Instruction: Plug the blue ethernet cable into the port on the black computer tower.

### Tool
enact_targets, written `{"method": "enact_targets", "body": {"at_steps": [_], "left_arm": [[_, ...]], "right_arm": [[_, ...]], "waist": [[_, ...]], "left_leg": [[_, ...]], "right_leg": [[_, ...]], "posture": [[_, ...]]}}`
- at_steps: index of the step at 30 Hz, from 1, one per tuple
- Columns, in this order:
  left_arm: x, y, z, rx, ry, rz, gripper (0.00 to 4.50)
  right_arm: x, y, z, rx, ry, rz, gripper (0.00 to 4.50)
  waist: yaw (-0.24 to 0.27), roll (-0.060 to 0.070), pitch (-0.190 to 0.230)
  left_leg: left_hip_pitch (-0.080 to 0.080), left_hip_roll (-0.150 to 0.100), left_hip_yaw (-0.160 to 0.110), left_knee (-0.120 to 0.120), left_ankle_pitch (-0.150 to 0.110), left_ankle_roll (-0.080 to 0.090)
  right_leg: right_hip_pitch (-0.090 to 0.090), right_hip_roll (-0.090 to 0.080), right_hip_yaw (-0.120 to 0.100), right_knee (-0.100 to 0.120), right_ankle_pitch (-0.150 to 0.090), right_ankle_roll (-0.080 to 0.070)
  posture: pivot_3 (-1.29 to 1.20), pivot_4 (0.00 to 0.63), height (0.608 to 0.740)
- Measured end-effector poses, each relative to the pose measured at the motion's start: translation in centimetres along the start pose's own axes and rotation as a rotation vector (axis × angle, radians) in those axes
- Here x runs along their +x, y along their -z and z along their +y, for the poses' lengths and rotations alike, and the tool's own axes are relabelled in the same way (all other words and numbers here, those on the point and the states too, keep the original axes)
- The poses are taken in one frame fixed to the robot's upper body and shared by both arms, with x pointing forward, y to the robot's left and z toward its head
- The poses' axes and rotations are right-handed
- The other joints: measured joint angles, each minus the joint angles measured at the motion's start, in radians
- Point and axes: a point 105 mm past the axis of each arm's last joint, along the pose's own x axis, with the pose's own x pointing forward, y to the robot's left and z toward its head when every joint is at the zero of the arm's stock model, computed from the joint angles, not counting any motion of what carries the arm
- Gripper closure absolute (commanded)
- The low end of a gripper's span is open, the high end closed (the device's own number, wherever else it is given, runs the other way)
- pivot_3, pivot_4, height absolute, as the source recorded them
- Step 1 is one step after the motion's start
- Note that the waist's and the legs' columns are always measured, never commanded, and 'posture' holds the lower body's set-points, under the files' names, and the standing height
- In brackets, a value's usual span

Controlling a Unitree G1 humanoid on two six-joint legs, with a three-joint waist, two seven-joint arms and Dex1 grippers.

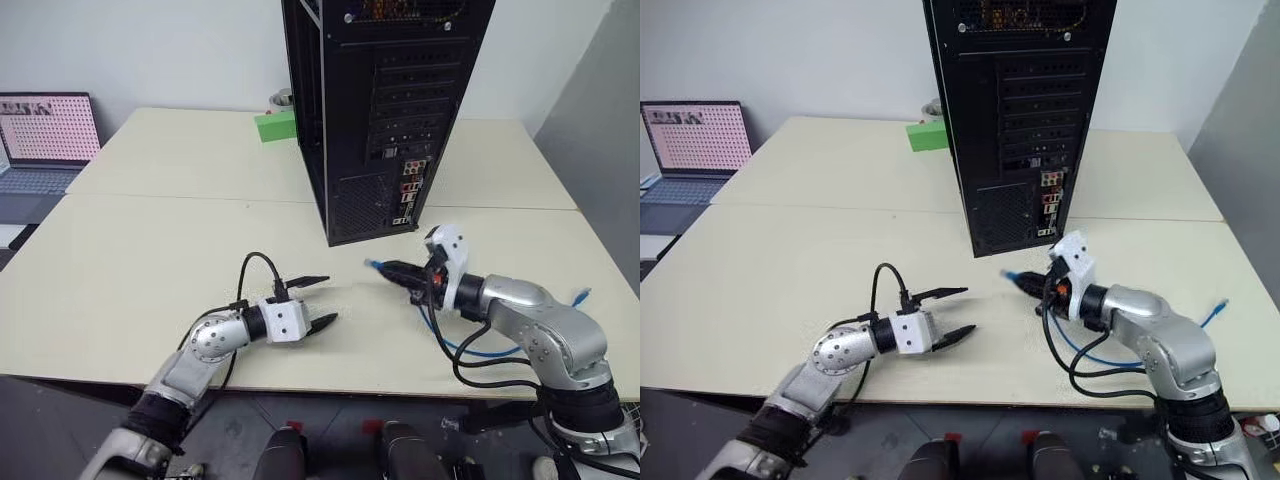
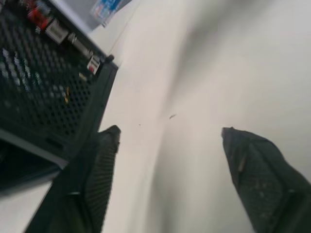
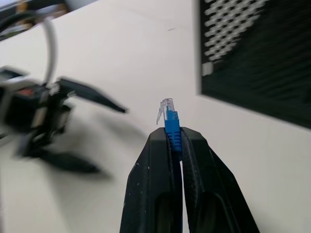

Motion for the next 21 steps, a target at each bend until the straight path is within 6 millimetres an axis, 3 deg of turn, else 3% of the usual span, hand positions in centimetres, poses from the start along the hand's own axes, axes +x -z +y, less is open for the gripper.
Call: {"method": "enact_targets", "body": {"at_steps": [3, 6, 12, 14, 21], "left_arm": [[1.9, -1.8, 1.1, -0.187, -0.100, 0.004, 0.51], [3.3, -4.2, 2.2, -0.262, -0.150, -0.019, 0.51], [4.3, -3.9, 3.8, -0.379, -0.254, 0.074, 0.51], [4.8, -4.6, 4.5, -0.401, -0.289, 0.073, 0.51], [4.9, -5.0, 5.0, -0.415, -0.333, 0.090, 0.51]], "right_arm": [[0.7, -1.4, -1.9, -0.029, 0.198, -0.058, 4.50], [1.1, -2.9, -2.7, -0.063, 0.305, -0.110, 4.50], [2.5, -3.3, -4.0, -0.017, 0.444, -0.142, 4.50], [3.3, -3.8, -4.0, 0.019, 0.471, -0.162, 4.50], [3.3, -3.5, -5.1, 0.048, 0.537, -0.157, 4.50]], "waist": [[-0.002, 0.000, 0.000], [-0.002, 0.000, 0.000], [-0.010, 0.000, 0.000], [-0.009, 0.000, 0.000], [-0.007, 0.000, 0.000]], "left_leg": [[0.000, 0.000, 0.000, 0.000, 0.000, 0.000], [0.000, 0.000, -0.001, 0.000, 0.000, 0.000], [0.000, 0.000, -0.001, 0.000, 0.000, 0.000], [0.000, 0.000, -0.001, 0.000, 0.000, 0.000], [-0.001, 0.000, -0.001, 0.000, 0.000, 0.000]], "right_leg": [[0.000, 0.000, 0.000, 0.001, 0.000, 0.000], [0.000, 0.001, 0.000, 0.000, 0.000, 0.000], [0.000, 0.001, 0.000, 0.000, 0.000, 0.000], [0.000, 0.001, 0.000, 0.000, 0.000, 0.000], [0.000, 0.001, 0.000, 0.000, 0.000, 0.000]], "posture": [[0.00, 0.150, 0.740], [0.00, 0.150, 0.740], [0.00, 0.150, 0.740], [0.00, 0.150, 0.740], [0.00, 0.150, 0.740]]}}
